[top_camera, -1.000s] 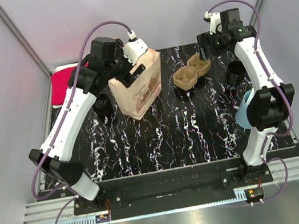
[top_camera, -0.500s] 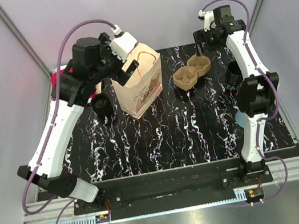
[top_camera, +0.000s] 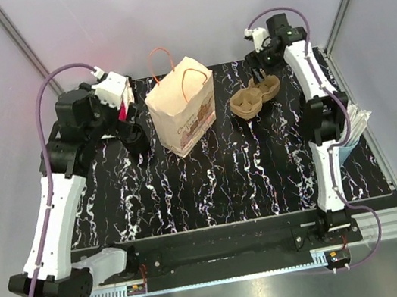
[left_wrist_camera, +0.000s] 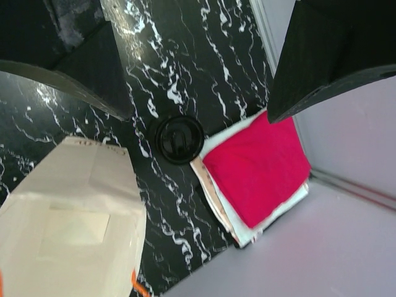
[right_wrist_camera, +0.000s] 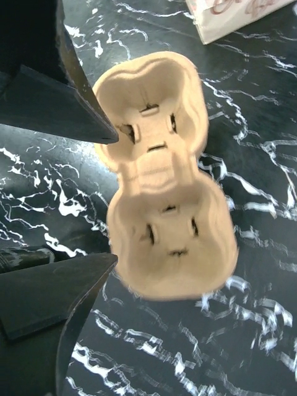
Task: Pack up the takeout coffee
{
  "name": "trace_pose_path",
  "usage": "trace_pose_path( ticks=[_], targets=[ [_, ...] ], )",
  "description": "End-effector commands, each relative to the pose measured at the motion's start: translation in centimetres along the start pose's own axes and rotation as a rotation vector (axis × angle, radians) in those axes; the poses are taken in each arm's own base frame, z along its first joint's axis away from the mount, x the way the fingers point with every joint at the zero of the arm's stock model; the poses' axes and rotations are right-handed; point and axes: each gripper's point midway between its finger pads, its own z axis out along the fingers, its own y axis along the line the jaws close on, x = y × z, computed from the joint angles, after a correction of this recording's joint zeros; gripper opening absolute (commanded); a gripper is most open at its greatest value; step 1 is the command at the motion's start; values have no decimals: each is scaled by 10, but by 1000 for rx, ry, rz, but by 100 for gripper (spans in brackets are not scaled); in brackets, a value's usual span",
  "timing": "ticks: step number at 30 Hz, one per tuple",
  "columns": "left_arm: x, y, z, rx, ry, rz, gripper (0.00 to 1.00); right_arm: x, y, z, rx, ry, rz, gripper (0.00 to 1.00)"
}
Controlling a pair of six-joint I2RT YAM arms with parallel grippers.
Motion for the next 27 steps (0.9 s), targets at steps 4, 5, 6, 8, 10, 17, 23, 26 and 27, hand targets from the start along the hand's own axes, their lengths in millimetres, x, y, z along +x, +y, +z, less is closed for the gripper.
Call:
trace_pose_path(
  ticks=[4,5,6,8,10,17,23,26,27],
  targets=[
    [16,8,-16,-41,-43,-46,99,10,23,27,-11,82,-179,79],
    [28,6,-13,-37,-17,-53,99,11,23,31,-13,85,-189,79],
    [30,6,-13,-40,-16,-60,99,10,23,33,-9,82,-194,78],
    [35,6,-17,-35,-21,-72,99,9,21,39,-3,80,-203,78],
    [38,2,-20,-26,-27,-83,99,9,18,41,4,80,-212,77],
    [43,-2,-22,-11,-24,-112,99,19,21,52,-30,105,-254,74],
    [47,-5,-20,8,-19,-130,99,21,18,57,-21,105,-266,72],
    [51,-7,-19,14,-15,-135,99,21,19,59,-26,102,-268,72],
    [50,-7,-18,15,-17,-137,99,21,20,59,-32,101,-267,71]
  ],
)
